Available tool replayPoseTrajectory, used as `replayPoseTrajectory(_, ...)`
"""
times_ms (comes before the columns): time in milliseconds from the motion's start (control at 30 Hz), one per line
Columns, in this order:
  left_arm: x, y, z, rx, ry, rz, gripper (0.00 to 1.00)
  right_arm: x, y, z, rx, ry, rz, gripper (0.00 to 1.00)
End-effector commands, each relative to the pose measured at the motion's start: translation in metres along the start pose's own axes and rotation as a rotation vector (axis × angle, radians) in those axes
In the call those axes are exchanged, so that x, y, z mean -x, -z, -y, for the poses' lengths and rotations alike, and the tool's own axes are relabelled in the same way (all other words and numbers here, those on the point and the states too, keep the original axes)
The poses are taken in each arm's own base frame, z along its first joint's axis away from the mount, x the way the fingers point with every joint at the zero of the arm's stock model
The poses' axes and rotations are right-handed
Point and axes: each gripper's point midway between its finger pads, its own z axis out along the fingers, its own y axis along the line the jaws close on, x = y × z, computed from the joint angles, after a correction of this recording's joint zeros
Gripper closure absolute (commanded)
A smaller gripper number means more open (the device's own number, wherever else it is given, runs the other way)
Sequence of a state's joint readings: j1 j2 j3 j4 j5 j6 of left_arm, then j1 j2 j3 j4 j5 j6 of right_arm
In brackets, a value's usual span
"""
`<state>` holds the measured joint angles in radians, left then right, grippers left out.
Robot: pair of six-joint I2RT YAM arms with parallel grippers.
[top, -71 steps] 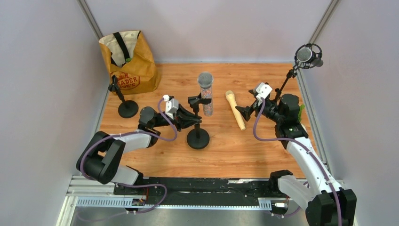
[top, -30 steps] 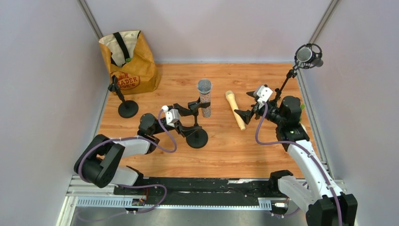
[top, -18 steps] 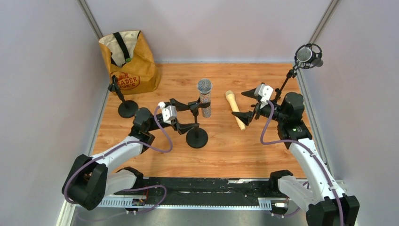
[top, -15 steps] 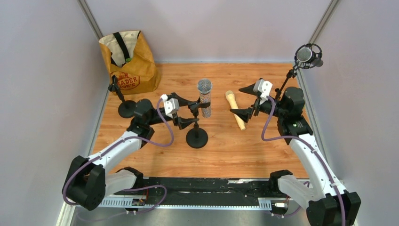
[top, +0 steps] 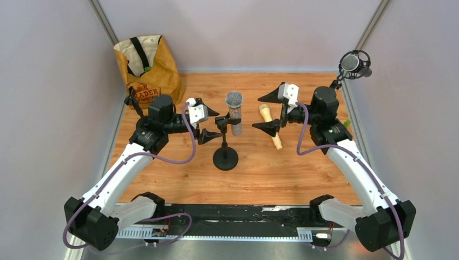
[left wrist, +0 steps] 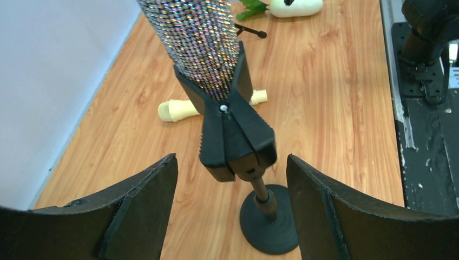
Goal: Remove the microphone from the stand
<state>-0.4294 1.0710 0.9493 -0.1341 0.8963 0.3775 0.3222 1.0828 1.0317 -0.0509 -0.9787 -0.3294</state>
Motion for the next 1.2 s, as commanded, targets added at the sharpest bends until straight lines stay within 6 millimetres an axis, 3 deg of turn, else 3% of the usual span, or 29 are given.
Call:
replayPoseTrajectory(0,-0.001,0.015,0.014,-0.043,-0.081,-0.061,0.2,0.017,-0.017,-0.011,0.068,0.05,0.032,0.0)
replayPoseTrajectory(133,0.001,0.024,0.018,-0.047,-0.132,-0.098,0.19,0.02,-0.029,-0.022,0.102,0.064,0.039,0.0)
replayPoseTrajectory(367,0.045,0.044,-0.004,0.045,-0.256,-0.147,0.17,0.032,-0.034,-0.017,0.082,0.104,0.048,0.0)
replayPoseTrajectory(500,0.056,0.051,-0.004,0.065,-0.256,-0.146,0.16,0.039,-0.034,-0.016,0.079,0.119,0.059,0.0)
replayPoseTrajectory(667,0.044,0.042,-0.001,0.092,-0.162,-0.089,0.15,0.041,-0.034,-0.018,0.079,0.121,0.064,0.0)
replayPoseTrajectory(733,0.026,0.034,-0.001,0.101,-0.093,-0.064,0.15,0.043,-0.034,-0.017,0.06,0.115,0.065,0.0)
replayPoseTrajectory(767,0.033,0.032,-0.01,0.132,-0.114,-0.017,0.15,0.045,-0.035,-0.017,0.051,0.11,0.066,0.0)
replayPoseTrajectory(900,0.036,0.03,-0.015,0.138,-0.029,0.085,0.15,0.049,-0.035,-0.017,0.02,0.097,0.078,0.0)
replayPoseTrajectory(1067,0.028,0.025,0.002,0.051,0.002,0.107,0.15,0.056,-0.031,-0.014,-0.054,0.075,0.134,0.0)
replayPoseTrajectory(1167,0.028,0.025,0.001,0.056,0.005,0.13,0.15,0.058,-0.029,-0.011,-0.091,0.044,0.168,0.0)
